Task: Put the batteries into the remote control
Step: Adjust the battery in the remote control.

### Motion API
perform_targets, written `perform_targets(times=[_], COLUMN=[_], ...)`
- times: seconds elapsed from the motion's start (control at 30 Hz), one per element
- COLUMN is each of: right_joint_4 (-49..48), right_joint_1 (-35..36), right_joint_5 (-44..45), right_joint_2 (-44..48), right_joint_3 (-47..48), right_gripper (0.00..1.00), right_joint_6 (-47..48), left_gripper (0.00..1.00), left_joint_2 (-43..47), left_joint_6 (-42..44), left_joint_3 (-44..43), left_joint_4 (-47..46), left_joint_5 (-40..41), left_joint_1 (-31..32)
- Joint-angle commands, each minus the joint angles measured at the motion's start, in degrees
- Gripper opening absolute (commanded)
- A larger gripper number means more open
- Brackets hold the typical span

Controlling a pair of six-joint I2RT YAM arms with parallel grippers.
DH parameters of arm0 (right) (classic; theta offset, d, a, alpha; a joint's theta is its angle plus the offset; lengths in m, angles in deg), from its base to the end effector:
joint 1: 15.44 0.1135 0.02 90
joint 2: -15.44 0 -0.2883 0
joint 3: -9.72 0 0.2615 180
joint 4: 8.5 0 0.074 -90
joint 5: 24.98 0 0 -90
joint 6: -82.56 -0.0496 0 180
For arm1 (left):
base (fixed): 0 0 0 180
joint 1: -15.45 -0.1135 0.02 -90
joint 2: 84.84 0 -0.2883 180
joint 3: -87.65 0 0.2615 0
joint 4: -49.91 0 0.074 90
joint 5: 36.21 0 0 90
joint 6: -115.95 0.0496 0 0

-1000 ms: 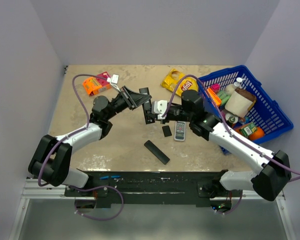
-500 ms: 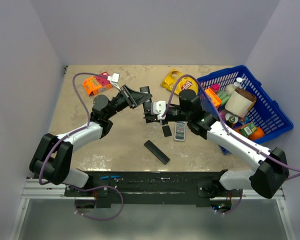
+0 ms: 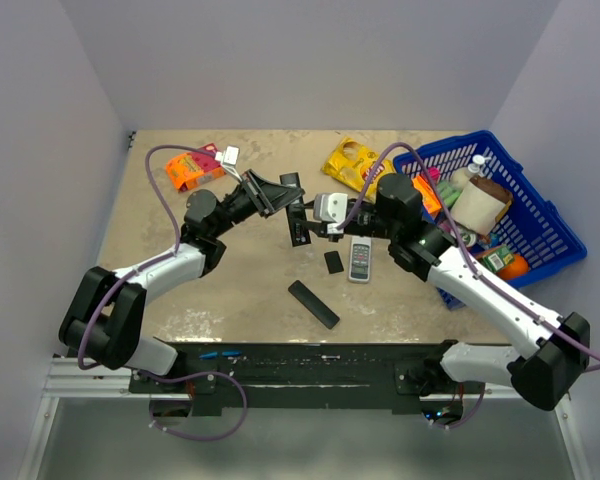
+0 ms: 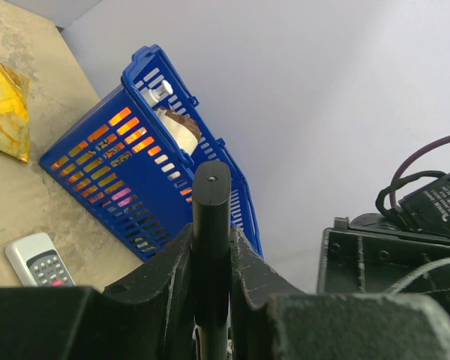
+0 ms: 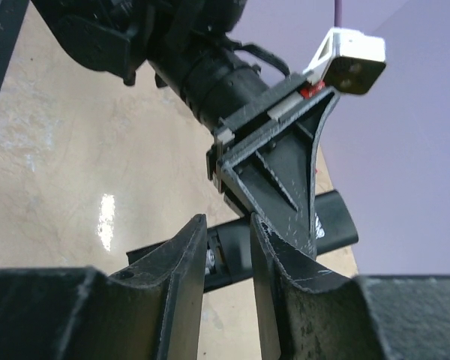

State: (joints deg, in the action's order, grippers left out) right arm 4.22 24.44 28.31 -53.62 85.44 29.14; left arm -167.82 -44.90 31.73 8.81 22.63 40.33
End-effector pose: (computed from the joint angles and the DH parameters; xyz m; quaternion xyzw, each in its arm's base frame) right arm 0.2034 0.2086 0.4011 -0.6021 0.4240 0.2523 0.6277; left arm 0.2891 -0.1624 0.3089 -0.0366 0.6284 -0.6739 0.3868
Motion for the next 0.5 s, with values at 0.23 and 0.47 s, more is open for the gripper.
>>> perform_targets(times=[0.23,0.47], right_joint_4=[-4.65,-1.67], right_joint_1=[-2.00,-2.08], right_joint_5=[1.56,-0.20], right_joint_2=[-1.43,-3.19], right_joint_3=[-3.92,-2.52], right_gripper=[0.33,0.30], right_joint_6=[-2.39,-1.42], left_gripper=[0.00,0.00], left_joint_2=[0.71,0.98], left_joint_6=[0.01,-0.08], left_joint_3=[-2.17,-2.08], left_joint_4=[-3.64,-3.73], left_joint_5=[-1.27,-1.19], left_joint_1=[0.25,0.34])
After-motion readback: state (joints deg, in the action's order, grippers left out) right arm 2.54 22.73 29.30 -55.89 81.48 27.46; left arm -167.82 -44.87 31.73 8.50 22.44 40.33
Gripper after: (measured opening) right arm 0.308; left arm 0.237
